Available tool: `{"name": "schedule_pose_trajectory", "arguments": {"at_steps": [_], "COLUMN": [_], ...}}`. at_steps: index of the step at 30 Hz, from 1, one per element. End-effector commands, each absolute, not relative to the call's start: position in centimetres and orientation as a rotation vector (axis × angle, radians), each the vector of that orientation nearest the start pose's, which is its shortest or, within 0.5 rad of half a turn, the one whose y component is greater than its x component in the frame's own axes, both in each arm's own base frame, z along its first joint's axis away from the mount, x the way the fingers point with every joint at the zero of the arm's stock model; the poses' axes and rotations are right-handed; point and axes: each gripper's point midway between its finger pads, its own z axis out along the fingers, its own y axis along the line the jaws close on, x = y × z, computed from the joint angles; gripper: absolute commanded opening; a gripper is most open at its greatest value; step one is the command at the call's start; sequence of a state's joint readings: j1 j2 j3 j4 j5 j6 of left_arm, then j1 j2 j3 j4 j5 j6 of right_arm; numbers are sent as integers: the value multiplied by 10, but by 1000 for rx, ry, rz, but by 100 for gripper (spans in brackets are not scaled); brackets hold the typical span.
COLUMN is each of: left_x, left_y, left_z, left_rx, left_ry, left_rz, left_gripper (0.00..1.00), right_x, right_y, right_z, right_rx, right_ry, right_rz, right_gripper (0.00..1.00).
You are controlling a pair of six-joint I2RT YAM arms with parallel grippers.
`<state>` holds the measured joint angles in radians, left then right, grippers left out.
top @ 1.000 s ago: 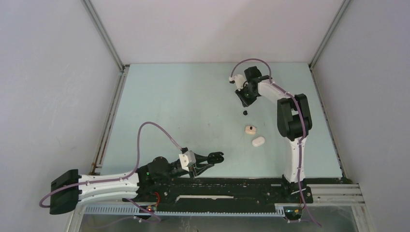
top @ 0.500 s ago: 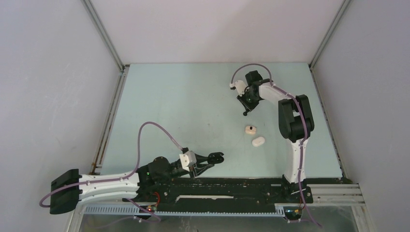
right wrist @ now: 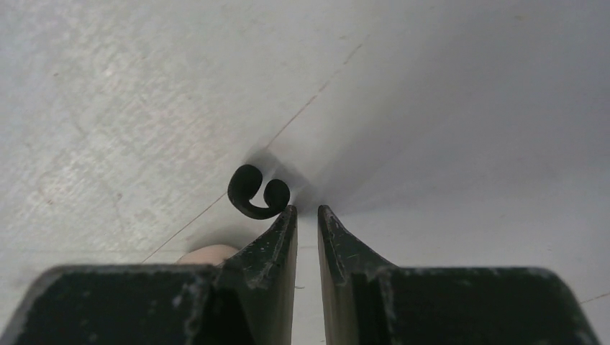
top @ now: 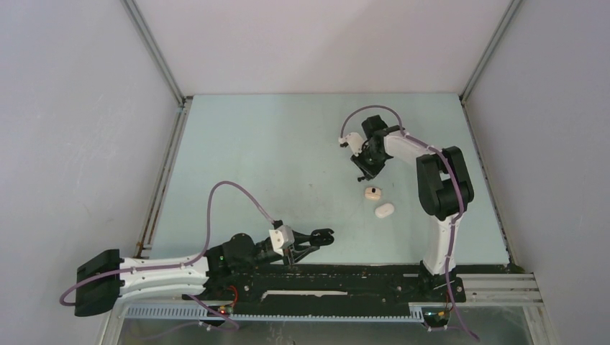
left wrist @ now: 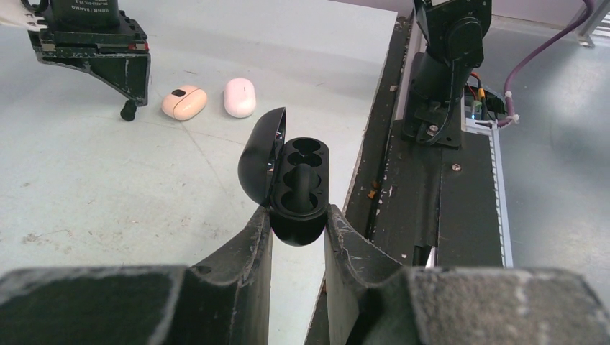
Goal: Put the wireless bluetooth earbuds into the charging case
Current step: Pick up the earbud from the center of the board.
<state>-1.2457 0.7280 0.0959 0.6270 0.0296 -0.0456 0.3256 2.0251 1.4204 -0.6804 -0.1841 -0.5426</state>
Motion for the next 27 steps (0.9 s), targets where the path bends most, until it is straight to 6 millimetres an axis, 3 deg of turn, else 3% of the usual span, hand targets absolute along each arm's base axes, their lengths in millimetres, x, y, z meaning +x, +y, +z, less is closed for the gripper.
{"name": "schedule_pose_trajectory", "arguments": {"at_steps": [1,9,15,17,22,27], "left_x": [92,92,91,91,95,97], "left_y": [-297,-296,-296,-296,-295,-295], "left_z": [191,190,192,190,188,189], "left_rx": [893,886,884,888,867,851], "left_ry": [1281,1285,1285,1288,1307,1310], "left_rz": [-1067,-1062,-1066,-1066,-1044,-1041], "left_gripper": [0,0,0,0,0,0], "right_x": [373,378,347,336,326,331], "right_y": [138,129,161,169,176,176], "right_z": [35,62,91,97,92,75], "right_rx": [-1231,-1379,-1548,-1626,-1819,-1875], "right_ry": [2532,2383,2099,1978,1735,1700], "right_rz": [255,270,494,486,355,328], "right_gripper": [20,21,20,18,15,15]}}
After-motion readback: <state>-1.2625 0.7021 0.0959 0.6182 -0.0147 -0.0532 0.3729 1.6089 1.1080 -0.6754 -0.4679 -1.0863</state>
